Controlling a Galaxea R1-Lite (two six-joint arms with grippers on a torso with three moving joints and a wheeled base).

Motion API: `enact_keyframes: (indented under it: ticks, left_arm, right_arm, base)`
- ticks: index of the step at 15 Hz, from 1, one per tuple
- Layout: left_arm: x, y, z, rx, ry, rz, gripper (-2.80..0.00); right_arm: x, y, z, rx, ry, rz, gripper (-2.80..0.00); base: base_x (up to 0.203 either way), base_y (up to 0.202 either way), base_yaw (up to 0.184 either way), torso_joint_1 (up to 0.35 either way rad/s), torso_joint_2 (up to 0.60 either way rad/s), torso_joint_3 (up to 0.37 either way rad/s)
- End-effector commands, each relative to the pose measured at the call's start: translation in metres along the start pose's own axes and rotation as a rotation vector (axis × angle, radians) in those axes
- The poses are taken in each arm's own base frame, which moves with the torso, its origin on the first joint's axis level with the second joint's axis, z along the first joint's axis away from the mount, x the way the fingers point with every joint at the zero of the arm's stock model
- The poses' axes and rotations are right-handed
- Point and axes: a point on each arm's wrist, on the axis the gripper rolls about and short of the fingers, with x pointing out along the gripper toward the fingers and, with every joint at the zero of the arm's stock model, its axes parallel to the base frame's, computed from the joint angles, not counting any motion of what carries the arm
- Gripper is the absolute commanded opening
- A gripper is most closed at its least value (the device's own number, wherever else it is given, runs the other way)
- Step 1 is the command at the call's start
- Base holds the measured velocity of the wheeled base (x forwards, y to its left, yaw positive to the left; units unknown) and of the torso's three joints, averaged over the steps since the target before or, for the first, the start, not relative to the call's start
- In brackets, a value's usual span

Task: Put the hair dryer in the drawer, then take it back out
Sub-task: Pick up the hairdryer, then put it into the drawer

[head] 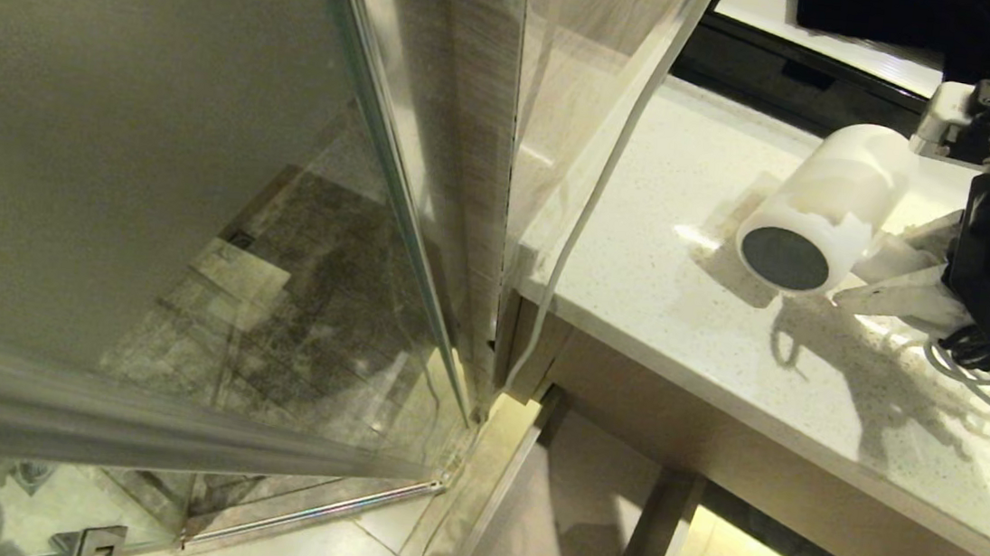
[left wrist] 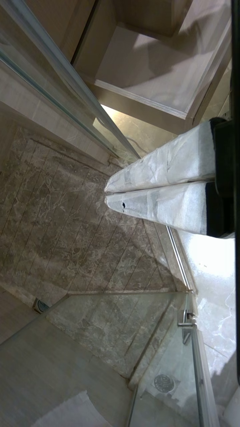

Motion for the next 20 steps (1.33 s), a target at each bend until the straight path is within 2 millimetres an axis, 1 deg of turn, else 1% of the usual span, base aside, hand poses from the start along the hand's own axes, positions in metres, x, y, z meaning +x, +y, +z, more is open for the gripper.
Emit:
enact_keyframes:
  ticks: [1, 3, 5, 8, 13, 16, 20]
  left_arm:
    - [0.0, 0.0, 0.0, 0.0, 0.0, 0.0, -2.8]
    - [0.0, 0.0, 0.0, 0.001, 0.001, 0.0, -2.8]
    - [0.0, 0.0, 0.0, 0.001, 0.0, 0.0, -2.8]
    - [0.0, 0.0, 0.0, 0.0, 0.0, 0.0, -2.8]
    - [0.0, 0.0, 0.0, 0.0, 0.0, 0.0, -2.8]
    - [0.0, 0.0, 0.0, 0.0, 0.0, 0.0, -2.8]
    - [0.0, 0.0, 0.0, 0.0, 0.001, 0.0, -2.8]
  right_arm:
    - [-0.015, 0.006, -0.001, 0.071, -0.02, -0.016, -2.8]
    - [-0.024, 0.009, 0.0, 0.158, -0.038, -0.029, -2.8]
    - [-0.034, 0.012, 0.0, 0.182, -0.057, -0.044, -2.8]
    - [-0.05, 0.016, -0.002, 0.188, -0.074, -0.074, -2.8]
    - [-0.07, 0.023, -0.008, 0.211, -0.094, -0.118, -2.8]
    - [-0.086, 0.031, -0.011, 0.202, -0.122, -0.147, -2.8]
    - [-0.107, 0.047, -0.02, 0.2, -0.143, -0.184, -2.8]
  base:
    - [0.0, 0.0, 0.0, 0.0, 0.0, 0.0]
    - [0.0, 0.0, 0.0, 0.0, 0.0, 0.0]
    - [0.0, 0.0, 0.0, 0.0, 0.0, 0.0]
    - [0.0, 0.0, 0.0, 0.0, 0.0, 0.0]
    - [0.0, 0.0, 0.0, 0.0, 0.0, 0.0]
    - [0.0, 0.0, 0.0, 0.0, 0.0, 0.0]
    - [0.0, 0.0, 0.0, 0.0, 0.0, 0.0]
